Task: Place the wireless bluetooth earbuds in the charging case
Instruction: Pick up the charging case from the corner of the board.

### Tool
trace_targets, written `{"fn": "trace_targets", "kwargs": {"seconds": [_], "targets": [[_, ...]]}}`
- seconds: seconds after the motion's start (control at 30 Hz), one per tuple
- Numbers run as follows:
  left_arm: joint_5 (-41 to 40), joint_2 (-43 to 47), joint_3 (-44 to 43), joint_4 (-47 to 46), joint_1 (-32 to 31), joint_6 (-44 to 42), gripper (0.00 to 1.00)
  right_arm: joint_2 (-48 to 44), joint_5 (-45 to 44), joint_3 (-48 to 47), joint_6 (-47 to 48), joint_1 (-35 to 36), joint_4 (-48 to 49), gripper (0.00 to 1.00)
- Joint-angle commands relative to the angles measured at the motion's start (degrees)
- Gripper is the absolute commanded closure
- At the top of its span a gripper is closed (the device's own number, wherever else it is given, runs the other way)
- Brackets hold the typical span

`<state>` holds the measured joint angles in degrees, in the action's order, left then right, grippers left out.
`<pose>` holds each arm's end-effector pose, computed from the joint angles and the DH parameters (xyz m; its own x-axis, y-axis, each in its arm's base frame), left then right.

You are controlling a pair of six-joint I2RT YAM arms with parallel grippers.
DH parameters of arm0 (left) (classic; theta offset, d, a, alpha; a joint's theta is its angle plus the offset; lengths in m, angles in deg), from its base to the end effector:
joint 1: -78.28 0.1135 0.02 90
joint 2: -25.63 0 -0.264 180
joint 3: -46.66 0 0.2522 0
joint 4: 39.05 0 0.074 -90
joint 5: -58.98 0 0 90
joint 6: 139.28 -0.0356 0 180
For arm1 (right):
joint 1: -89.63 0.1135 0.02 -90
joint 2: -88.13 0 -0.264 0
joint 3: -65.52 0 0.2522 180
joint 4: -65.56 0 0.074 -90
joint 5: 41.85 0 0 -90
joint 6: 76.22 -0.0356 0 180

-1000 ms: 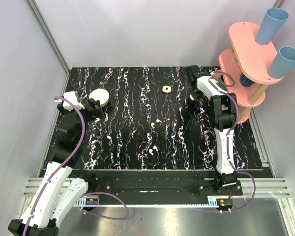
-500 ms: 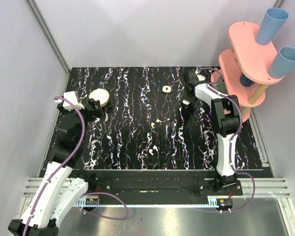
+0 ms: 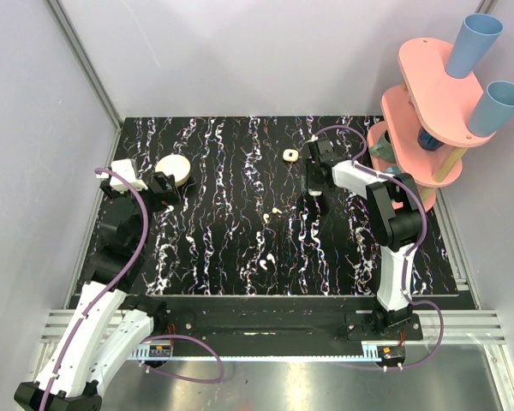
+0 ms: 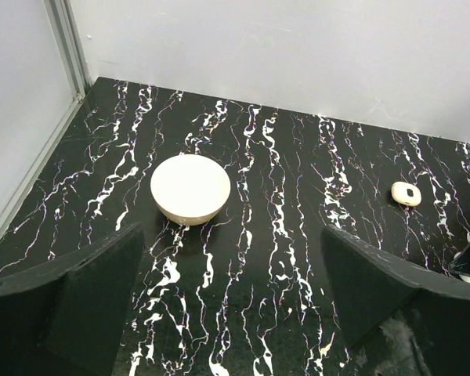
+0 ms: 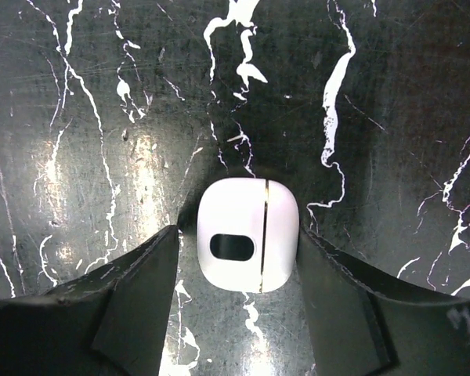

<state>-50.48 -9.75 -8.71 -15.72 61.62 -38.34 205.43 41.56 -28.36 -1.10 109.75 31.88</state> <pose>0.1463 -0.0314 0.3463 -0.0456 -0.1731 -0.9838 -0.0580 0.9837 -0.1704 0.4070 0.1447 0.1560 -0.8347 -0.0341 -0.5497 -0.0712 0.9964 0.0464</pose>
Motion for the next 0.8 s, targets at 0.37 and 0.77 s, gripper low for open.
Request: {"fn": "trace_targets", "kwargs": {"seconds": [0.37,0.77], "targets": [[1.36,-0.57,-0.23,-1.92,-0.21,-0.3,0.01,0.83,-12.57,4.88,-3.5,2.03,-5.83,0.39],[10.39,-1.8,-3.29,0.71,-0.21,-0.74,0.01,-7.42,-7.56,8.83,3.43,4.39,-0.13,0.8]]}}
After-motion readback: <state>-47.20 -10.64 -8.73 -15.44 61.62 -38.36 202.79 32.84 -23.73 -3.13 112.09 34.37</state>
